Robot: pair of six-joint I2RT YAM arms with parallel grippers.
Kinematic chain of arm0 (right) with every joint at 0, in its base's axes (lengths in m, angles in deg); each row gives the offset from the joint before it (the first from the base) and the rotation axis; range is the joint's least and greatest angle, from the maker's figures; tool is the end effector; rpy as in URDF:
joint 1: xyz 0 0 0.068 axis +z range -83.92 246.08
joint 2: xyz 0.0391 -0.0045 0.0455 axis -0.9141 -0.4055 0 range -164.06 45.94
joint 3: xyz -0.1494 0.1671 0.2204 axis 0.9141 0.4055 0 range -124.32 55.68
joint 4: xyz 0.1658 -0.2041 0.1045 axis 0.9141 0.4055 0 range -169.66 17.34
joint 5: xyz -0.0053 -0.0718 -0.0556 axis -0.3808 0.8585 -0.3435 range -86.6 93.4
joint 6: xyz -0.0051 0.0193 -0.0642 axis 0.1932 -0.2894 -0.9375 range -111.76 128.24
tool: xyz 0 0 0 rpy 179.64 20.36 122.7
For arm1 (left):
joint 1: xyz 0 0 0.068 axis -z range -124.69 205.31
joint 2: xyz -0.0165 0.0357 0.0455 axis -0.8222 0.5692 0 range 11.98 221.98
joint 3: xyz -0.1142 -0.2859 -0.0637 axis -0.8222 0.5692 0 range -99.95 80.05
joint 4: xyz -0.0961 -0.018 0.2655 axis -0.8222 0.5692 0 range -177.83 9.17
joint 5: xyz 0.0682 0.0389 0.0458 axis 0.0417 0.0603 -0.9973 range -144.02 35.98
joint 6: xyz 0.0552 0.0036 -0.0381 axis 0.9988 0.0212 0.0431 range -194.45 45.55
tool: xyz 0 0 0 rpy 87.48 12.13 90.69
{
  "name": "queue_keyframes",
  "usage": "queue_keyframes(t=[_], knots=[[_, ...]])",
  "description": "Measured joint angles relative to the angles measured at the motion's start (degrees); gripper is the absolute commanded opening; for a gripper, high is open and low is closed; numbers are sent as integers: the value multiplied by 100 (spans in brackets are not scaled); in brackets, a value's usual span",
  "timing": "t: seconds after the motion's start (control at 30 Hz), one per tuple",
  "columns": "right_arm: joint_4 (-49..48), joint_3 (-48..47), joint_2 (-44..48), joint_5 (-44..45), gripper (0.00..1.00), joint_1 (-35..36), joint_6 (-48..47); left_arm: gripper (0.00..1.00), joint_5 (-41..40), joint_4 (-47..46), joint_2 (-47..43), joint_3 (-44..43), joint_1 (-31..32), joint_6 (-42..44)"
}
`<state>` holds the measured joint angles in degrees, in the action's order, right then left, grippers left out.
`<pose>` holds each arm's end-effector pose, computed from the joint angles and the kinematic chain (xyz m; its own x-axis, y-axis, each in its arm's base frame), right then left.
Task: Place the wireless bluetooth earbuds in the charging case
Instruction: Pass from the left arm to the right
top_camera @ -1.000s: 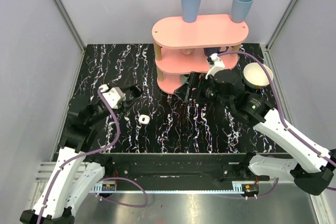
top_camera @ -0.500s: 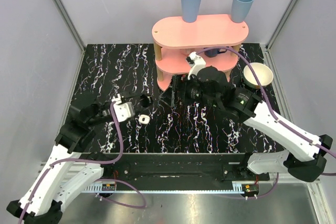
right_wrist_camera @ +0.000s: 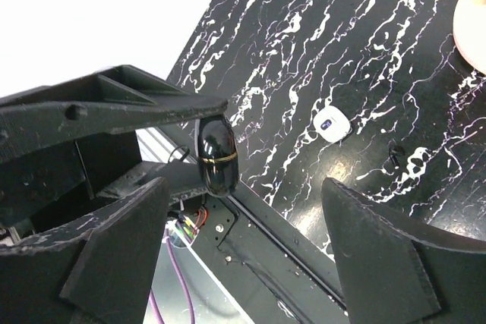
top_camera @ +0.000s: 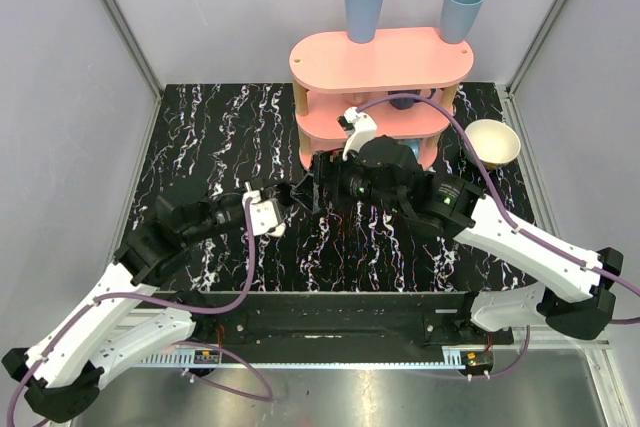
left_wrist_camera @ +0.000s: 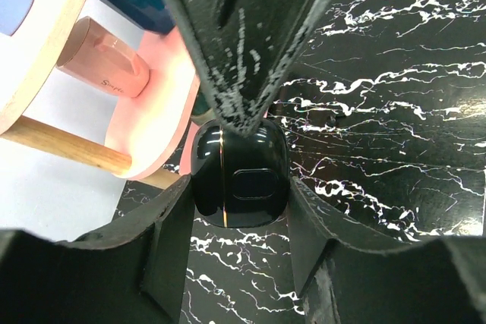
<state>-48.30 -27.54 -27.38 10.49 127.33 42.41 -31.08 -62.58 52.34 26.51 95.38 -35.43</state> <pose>0.1520 0.2631 0.4660 -0.6031 0.0594 -0.7954 -0.5754 0.6583 0.4854 0.1042 -0.1151 0.4059 0.4327 0.3938 -0.8110 0.7879 0.2721 0.5525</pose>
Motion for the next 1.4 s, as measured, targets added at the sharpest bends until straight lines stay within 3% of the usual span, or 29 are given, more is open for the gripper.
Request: queue_keyframes(t=[0.3, 0.57, 0.63, 1.4], knots=[[-247, 13, -92, -26, 82, 0, 57, 0, -664, 0, 79, -2, 588, 61], [-302, 175, -101, -74, 78, 4, 63, 0, -1012, -17, 116, -2, 726, 61], [-302, 199, -101, -76, 72, 4, 63, 0, -1080, -37, 116, -2, 741, 59], [-647, 389, -111, -328, 54, 11, 61, 0, -1213, -256, 92, -2, 925, 46]])
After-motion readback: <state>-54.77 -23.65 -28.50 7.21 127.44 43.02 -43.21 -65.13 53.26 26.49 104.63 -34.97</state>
